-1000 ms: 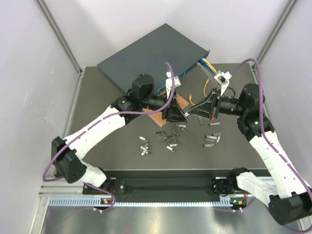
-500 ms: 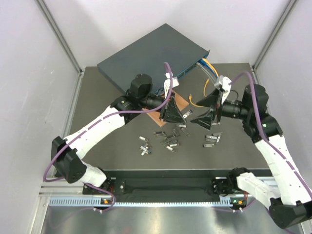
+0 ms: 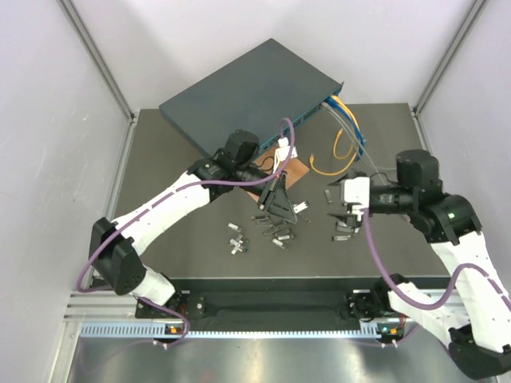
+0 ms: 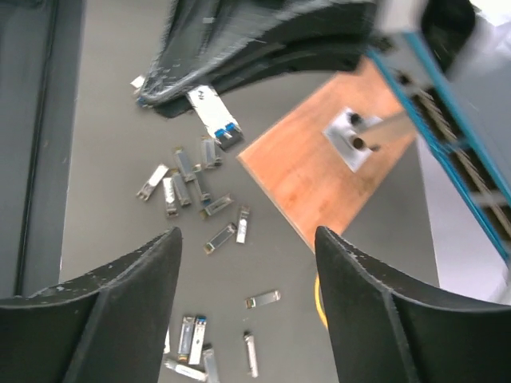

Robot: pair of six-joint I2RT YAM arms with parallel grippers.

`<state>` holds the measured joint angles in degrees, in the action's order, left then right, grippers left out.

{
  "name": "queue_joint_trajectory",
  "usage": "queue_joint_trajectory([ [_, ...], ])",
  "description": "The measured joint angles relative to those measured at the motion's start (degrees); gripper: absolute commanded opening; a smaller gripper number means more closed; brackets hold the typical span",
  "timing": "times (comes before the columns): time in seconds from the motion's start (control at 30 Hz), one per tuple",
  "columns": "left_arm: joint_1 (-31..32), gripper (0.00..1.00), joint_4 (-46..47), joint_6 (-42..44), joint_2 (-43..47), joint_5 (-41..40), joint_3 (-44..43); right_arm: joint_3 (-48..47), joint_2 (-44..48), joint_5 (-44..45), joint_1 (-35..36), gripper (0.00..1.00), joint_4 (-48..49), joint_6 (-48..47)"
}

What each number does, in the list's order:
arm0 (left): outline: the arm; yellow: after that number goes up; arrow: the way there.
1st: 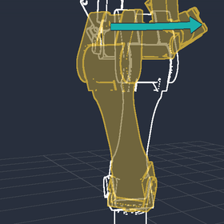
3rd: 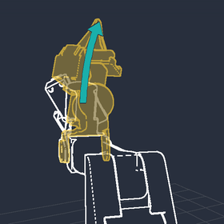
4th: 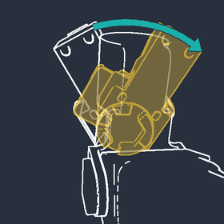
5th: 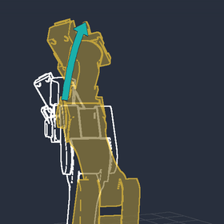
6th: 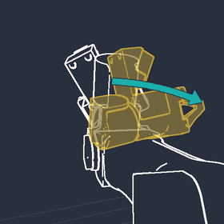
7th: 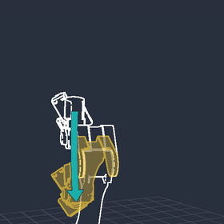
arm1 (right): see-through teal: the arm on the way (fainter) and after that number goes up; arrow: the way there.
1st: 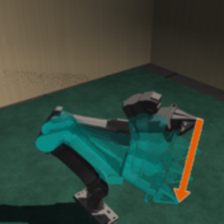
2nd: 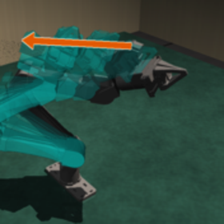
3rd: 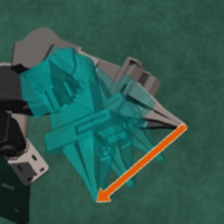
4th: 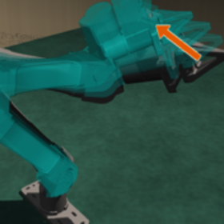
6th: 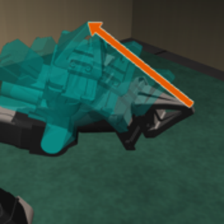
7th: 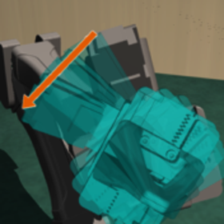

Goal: Insert the plug into the switch port

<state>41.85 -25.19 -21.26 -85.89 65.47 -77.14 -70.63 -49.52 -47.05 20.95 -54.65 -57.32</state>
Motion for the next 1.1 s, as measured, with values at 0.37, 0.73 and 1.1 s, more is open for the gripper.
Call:
queue_joint_trajectory([
  [0.37,0.5,0.0,-4.7,0.9,-2.1,1.7,0.1,0.0,-4.5,7.6,14.8,0.5,-0.2,-5.2],
  [0.73,1.2,0.0,-7.5,2.1,-4.8,3.1,-0.5,0.0,-6.9,12.1,21.0,0.41,0.4,-5.7],
  [1.1,1.3,0.0,-8.1,2.1,-5.6,3.3,-0.8,0.2,-7.3,15.7,22.8,0.35,0.5,-7.2],
])
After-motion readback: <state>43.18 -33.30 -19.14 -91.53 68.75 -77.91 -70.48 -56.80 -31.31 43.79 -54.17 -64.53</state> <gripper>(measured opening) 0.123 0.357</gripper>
